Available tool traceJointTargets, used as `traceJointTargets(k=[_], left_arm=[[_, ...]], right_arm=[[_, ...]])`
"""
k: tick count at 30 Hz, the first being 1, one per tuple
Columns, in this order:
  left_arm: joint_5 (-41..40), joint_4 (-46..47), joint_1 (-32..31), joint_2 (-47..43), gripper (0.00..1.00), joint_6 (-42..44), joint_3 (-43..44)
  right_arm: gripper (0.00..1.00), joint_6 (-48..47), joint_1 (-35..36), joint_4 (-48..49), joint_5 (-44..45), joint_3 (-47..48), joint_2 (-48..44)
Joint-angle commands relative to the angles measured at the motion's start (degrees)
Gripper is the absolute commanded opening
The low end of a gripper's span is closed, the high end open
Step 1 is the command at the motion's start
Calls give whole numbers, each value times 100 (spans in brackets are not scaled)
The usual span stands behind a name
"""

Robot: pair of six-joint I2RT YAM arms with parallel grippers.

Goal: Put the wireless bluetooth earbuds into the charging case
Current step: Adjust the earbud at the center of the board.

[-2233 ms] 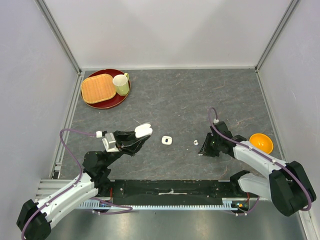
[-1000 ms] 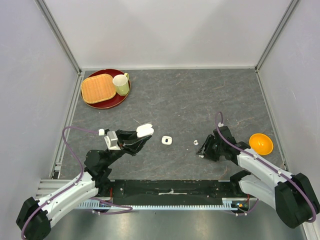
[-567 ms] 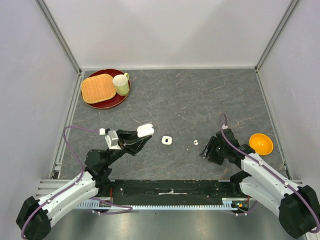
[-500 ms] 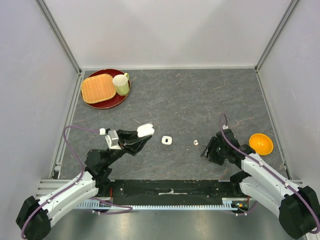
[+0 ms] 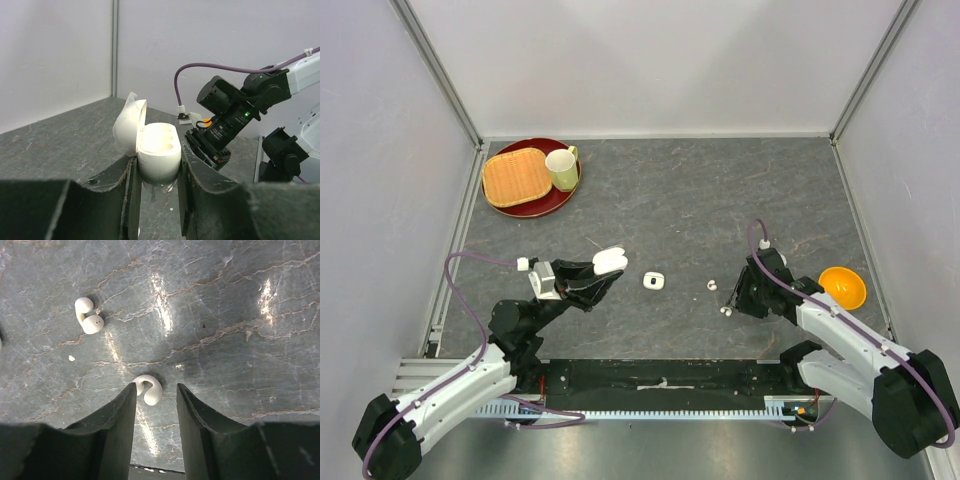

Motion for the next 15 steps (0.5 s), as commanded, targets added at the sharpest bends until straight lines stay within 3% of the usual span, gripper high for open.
traceJointTargets(k=[1,15], left_arm=[[-69,171,15,-42,2,-92,-44],[-69,180,15,2,2,-136,-62]], right_arm=[[44,-293,-10,183,168,215,188],[43,-469,-10,508,-140,109,303]])
